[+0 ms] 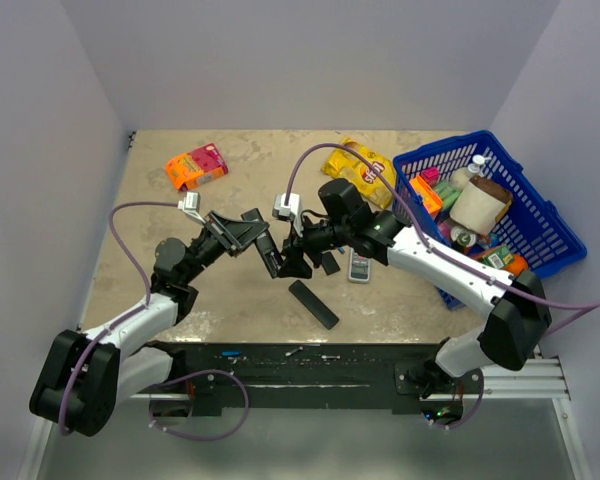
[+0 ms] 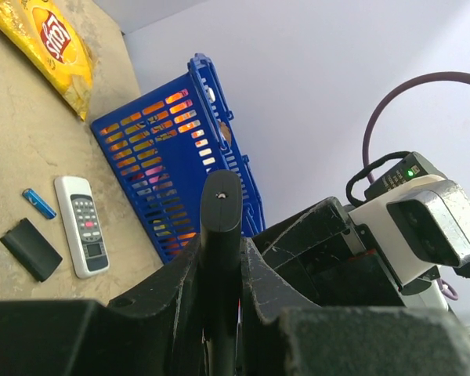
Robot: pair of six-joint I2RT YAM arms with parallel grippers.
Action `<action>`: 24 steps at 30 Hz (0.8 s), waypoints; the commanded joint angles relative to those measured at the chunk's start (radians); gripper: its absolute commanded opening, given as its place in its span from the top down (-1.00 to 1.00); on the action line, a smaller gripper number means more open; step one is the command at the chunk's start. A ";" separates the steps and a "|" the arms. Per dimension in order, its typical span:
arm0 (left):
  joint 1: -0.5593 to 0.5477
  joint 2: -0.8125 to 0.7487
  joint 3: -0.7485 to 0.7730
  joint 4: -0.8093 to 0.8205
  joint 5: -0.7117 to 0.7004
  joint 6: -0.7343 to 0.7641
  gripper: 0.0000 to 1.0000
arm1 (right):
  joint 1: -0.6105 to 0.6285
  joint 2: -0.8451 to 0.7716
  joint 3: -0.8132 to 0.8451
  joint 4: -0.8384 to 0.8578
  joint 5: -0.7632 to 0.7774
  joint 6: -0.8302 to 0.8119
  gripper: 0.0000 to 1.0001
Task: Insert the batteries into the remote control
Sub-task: Load the battery into the remote control.
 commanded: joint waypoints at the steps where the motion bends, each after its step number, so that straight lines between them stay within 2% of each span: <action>1: 0.000 -0.027 0.044 0.062 0.032 -0.017 1.00 | 0.004 0.000 0.004 0.050 -0.013 0.026 -0.17; 8: 0.000 -0.035 0.041 0.061 0.043 -0.011 1.00 | 0.004 0.006 0.013 0.047 -0.035 0.051 -0.16; 12: -0.001 -0.039 0.036 0.058 0.041 -0.003 1.00 | 0.003 0.009 0.014 0.019 -0.062 0.046 -0.22; 16: -0.001 -0.042 0.038 0.050 0.041 0.007 1.00 | 0.002 0.017 0.019 -0.011 -0.091 0.043 -0.39; 24: 0.000 -0.052 0.052 0.015 0.055 0.055 1.00 | -0.011 0.016 0.040 -0.033 -0.121 0.065 -0.44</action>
